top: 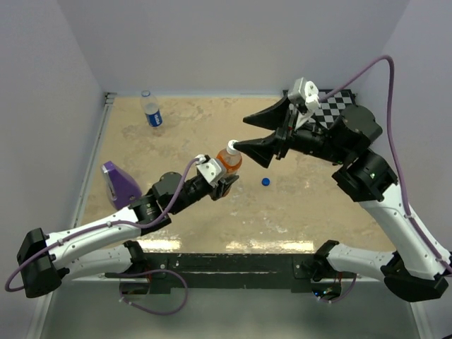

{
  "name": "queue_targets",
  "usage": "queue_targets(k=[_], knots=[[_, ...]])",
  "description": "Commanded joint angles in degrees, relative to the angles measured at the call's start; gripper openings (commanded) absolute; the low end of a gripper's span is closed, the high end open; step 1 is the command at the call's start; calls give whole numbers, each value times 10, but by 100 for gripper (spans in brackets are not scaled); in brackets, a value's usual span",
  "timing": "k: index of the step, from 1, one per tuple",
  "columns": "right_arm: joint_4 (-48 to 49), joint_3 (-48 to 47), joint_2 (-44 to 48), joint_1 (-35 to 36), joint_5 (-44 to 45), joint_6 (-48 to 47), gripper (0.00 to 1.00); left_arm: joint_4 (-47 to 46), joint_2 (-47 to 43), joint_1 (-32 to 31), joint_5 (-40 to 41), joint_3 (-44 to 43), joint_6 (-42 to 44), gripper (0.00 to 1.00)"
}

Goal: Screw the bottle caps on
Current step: Screw the bottle cap onto the plastic bottle.

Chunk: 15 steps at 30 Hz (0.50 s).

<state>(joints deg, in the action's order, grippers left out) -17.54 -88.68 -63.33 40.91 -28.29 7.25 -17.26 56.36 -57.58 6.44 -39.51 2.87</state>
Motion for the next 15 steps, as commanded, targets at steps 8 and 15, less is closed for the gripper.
queue_targets(k=[8,15], knots=[[38,29,-7,-6,-158,-96,62,-29,-7,34,-212,-7,-47,13],[18,37,-17,-10,-211,-127,60,-64,-19,52,-269,9,-60,13]])
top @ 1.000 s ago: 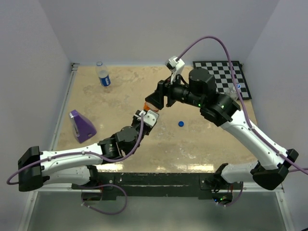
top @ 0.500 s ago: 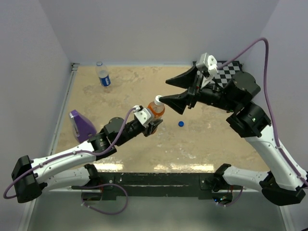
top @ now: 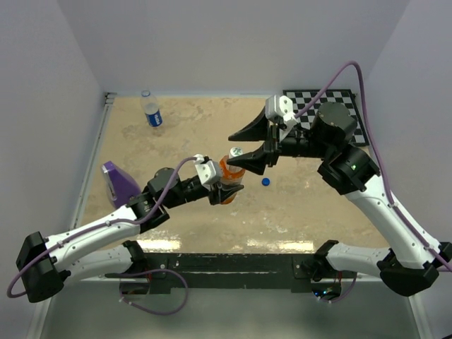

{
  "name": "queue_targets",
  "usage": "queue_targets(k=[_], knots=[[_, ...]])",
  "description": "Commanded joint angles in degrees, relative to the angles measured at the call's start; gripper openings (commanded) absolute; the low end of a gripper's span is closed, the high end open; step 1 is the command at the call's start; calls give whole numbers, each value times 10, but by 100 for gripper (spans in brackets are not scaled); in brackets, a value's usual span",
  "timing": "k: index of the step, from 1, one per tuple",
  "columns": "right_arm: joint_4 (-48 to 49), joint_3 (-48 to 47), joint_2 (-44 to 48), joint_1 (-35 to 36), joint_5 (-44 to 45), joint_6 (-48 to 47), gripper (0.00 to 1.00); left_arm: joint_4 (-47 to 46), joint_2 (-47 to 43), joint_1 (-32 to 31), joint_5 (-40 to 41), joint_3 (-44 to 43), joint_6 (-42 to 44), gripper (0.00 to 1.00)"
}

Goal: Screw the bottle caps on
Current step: Screw the bottle cap onto the plastic bottle.

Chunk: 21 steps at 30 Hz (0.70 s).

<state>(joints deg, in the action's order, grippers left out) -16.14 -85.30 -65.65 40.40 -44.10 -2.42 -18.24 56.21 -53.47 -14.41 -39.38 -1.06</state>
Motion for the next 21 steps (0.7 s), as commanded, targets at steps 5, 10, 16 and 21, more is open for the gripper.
queue_targets(k=[5,10,16,21], knots=[[-1,14,8,-18,-60,-37,55,-72,-22,15,-79,13,-20,13],[6,18,7,-29,-79,-35,55,-75,-23,17,-91,15,-18,13],[10,17,-1,-30,-102,-29,44,-78,-21,18,-96,13,-17,13],[-3,14,-9,-30,-115,-30,26,-81,-23,17,-88,11,-12,14]])
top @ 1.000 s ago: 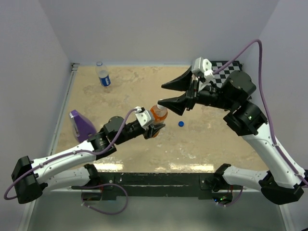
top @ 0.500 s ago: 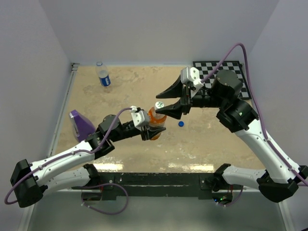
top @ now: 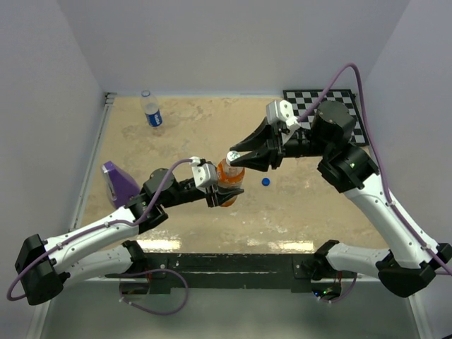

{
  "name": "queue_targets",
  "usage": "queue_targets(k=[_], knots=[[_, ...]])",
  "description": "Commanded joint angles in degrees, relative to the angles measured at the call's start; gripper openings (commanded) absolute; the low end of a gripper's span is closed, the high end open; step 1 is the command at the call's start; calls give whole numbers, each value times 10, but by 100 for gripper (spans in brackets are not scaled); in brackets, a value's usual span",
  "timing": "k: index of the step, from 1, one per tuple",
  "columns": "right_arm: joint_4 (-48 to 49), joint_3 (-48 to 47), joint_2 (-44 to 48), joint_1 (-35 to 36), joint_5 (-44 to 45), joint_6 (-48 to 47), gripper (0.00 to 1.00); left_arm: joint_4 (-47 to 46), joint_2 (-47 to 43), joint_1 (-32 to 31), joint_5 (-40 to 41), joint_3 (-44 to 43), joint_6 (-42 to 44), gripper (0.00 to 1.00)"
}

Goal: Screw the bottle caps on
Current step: Screw the bottle cap onto the plastic bottle.

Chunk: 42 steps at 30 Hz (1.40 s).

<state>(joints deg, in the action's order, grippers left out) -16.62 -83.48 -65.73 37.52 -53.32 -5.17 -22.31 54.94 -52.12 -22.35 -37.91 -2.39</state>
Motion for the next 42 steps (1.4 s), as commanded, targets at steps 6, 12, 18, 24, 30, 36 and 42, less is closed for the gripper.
queue_targets(k=[6,12,18,24,30,36,42], knots=[[-30,-6,-19,-2,31,-5,6,-38,-25,4,64,-6,12,15],[-44,-7,-33,1,171,35,0,-8,-30,-15,252,-19,8,16],[-36,3,-55,45,341,135,0,6,-5,-111,535,-33,65,16],[10,30,-58,91,455,225,0,-22,29,-140,694,-38,57,16],[21,46,-75,139,545,264,0,-62,69,-145,780,-52,56,15],[30,46,-62,147,553,259,0,-51,98,-147,794,-67,74,13],[27,1,-29,133,484,187,35,3,50,-121,657,-24,4,12]])
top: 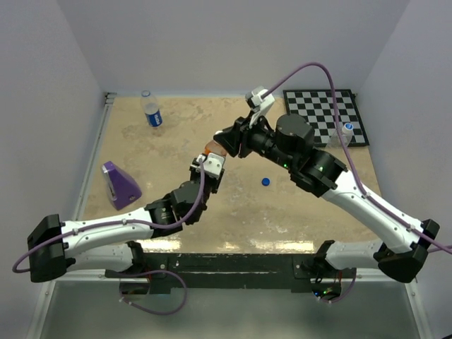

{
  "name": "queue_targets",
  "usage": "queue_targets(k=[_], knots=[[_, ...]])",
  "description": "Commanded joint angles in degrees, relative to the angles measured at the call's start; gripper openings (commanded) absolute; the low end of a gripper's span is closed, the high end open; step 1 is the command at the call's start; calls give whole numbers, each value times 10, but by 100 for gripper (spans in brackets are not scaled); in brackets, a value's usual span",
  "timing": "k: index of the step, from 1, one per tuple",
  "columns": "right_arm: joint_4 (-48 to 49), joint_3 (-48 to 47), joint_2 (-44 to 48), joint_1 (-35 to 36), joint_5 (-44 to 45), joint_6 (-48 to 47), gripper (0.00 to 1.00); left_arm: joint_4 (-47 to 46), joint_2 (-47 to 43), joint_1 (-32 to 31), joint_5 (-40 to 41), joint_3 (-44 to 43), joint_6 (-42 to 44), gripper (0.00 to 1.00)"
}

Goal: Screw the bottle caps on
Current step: Screw the bottle cap onto the plastic bottle.

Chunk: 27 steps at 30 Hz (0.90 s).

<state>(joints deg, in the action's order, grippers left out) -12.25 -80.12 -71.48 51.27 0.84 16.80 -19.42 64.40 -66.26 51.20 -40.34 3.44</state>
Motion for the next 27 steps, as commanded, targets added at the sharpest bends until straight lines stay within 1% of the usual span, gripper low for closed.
queue_targets(k=[1,3,6,7,9,10,12,14,17,22,27], knots=[[-20,-41,32,-10,-79,-40,40,-15,-52,31,-109,5,-60,12],[-18,-49,42,-20,-108,-56,50,-5,-70,57,-170,22,-71,11],[3,-41,63,-59,-193,-69,61,-1,-103,120,-334,42,-87,11],[18,-31,75,-80,-232,-70,64,-4,-113,135,-374,49,-89,11],[40,-15,88,-114,-312,-80,68,-5,-125,154,-454,54,-76,9],[43,-11,89,-121,-343,-97,69,1,-125,158,-479,52,-71,0],[43,-4,93,-123,-378,-121,69,3,-129,161,-528,50,-60,0],[50,10,100,-123,-395,-129,69,3,-131,161,-559,51,-56,0],[55,26,104,-122,-412,-142,70,-24,-137,161,-587,66,-64,0],[52,39,102,-123,-432,-162,70,-35,-140,161,-607,69,-68,0],[57,44,93,-123,-465,-162,70,-40,-146,161,-627,68,-63,0]])
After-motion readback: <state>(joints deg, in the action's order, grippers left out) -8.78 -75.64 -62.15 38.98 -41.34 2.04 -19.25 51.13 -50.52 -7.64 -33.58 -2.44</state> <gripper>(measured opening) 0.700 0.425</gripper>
